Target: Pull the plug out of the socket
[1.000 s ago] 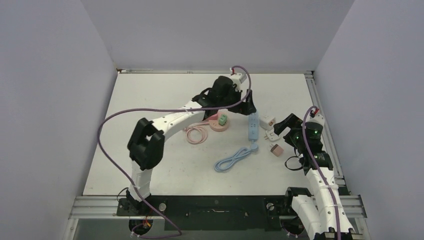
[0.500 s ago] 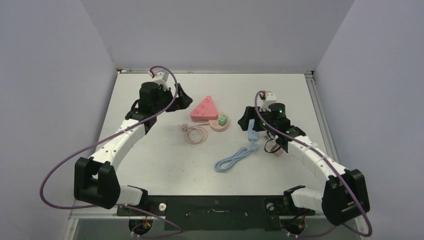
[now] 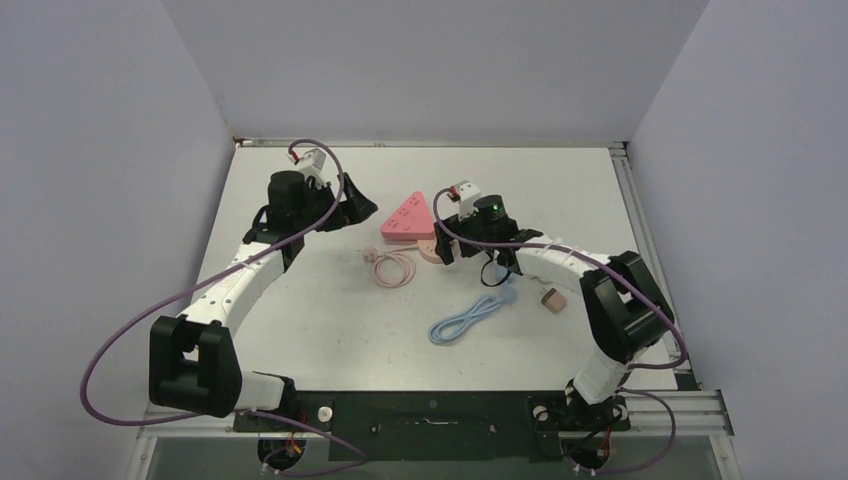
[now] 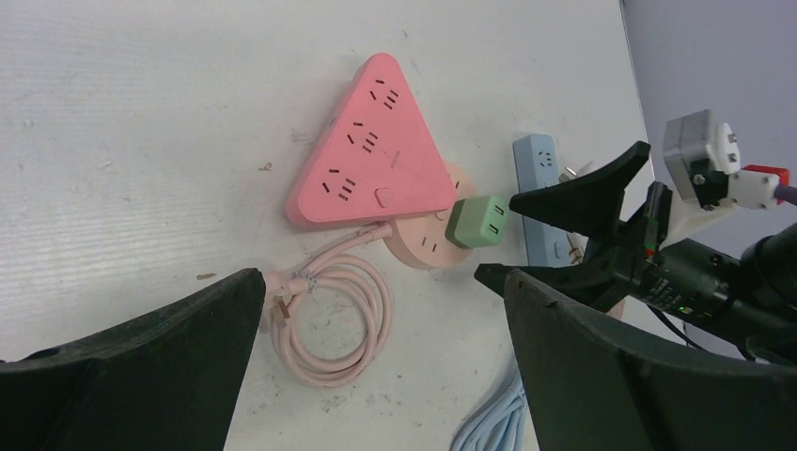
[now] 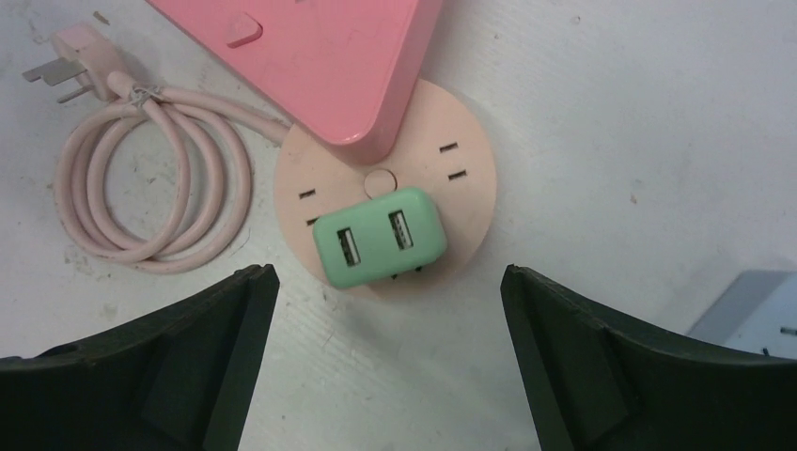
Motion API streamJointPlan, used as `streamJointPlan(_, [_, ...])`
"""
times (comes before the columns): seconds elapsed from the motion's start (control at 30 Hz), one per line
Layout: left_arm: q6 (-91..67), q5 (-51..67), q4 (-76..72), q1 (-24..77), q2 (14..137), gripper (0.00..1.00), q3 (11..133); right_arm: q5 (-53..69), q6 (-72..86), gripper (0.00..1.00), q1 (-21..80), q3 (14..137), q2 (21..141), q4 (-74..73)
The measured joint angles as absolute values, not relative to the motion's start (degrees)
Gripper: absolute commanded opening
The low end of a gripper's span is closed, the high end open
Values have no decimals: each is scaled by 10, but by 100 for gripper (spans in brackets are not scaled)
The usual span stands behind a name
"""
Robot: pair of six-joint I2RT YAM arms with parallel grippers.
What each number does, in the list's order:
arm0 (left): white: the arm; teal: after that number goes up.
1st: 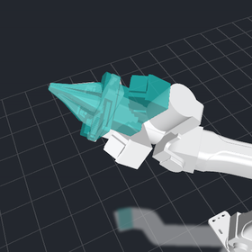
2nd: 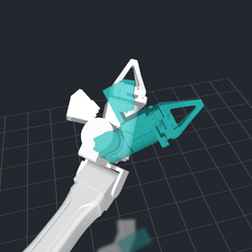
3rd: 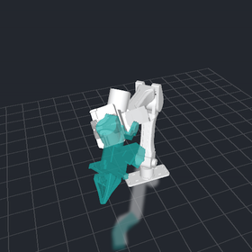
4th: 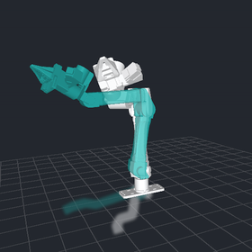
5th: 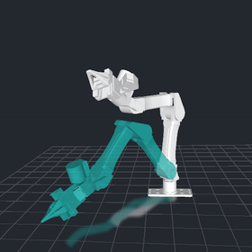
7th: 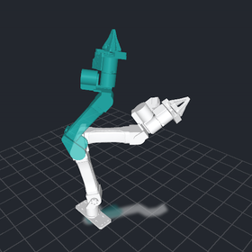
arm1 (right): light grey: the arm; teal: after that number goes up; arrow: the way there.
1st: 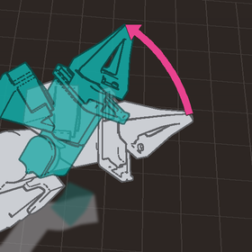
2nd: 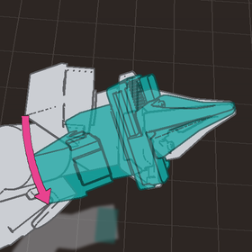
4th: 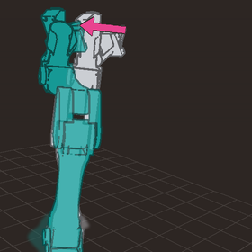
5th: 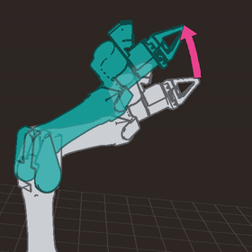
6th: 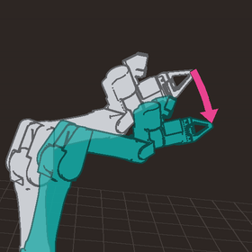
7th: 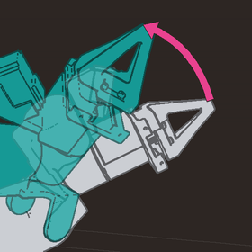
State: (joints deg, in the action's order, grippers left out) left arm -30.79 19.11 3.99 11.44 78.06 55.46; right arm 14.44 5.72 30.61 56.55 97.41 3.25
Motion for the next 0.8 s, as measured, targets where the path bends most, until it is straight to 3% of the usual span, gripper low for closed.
streamJointPlan(0.4, [-306,204,40,114,781,96,555,176,34,91,311,624,1071,79])
streamJointPlan(0.8, [-307,214,39,114,771,96,555,142,83,92,434,553,1012,85])
